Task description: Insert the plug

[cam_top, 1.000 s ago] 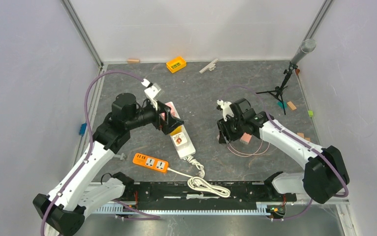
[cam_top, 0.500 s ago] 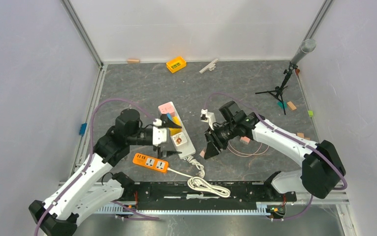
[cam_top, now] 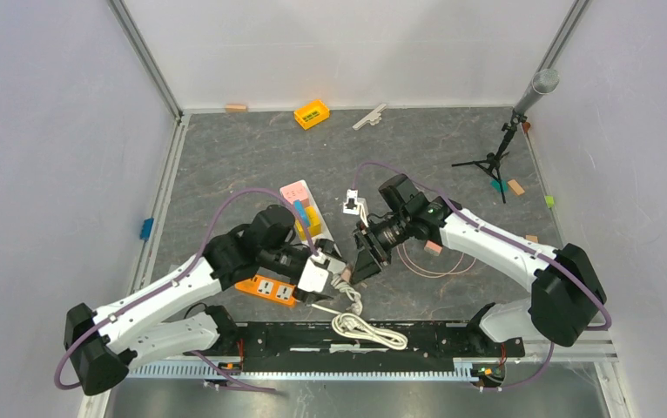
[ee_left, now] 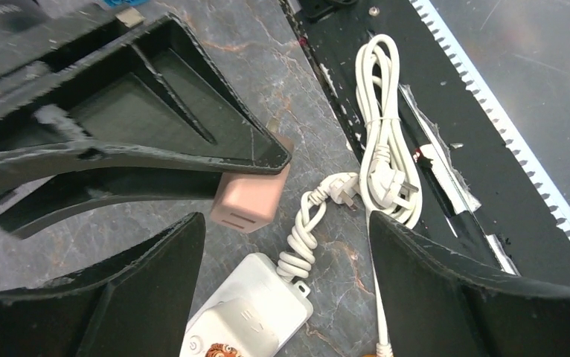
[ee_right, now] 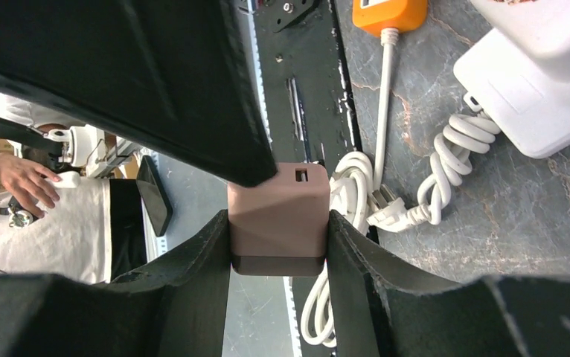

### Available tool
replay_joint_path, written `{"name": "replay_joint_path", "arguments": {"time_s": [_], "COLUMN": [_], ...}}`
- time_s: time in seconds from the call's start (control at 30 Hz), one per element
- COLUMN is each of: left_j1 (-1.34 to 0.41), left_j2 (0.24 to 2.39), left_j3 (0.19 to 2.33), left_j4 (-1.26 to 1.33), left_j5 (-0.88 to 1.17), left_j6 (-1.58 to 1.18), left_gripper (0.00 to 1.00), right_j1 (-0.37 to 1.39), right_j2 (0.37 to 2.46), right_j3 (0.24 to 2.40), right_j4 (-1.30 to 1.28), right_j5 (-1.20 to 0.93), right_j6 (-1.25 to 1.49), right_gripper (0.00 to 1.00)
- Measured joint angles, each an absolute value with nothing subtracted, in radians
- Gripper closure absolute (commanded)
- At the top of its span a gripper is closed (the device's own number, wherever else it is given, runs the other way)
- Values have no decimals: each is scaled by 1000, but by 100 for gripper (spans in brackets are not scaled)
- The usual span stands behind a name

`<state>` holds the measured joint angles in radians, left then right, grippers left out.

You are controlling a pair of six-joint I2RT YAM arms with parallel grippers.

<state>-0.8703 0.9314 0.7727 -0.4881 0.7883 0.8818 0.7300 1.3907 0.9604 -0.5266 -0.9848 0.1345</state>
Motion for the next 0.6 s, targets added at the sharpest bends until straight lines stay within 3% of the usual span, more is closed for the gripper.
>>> {"name": "replay_joint_path", "arguments": {"time_s": [0.3,0.6], "left_j1": [-898,-923], "left_j2": [989,1003], "left_j3": [773,773], "left_j4": [-426,-382], "left_j5": [765,738], "left_j6": [889,889], "left_gripper": [37,43], "right_j1": [733,733], "right_j2": [1391,1392], "right_j3": [969,974], "right_j4": [-509,-508], "right_j5": [-1010,-1039], "right_j6": [157,161], "right_gripper": [82,82]}}
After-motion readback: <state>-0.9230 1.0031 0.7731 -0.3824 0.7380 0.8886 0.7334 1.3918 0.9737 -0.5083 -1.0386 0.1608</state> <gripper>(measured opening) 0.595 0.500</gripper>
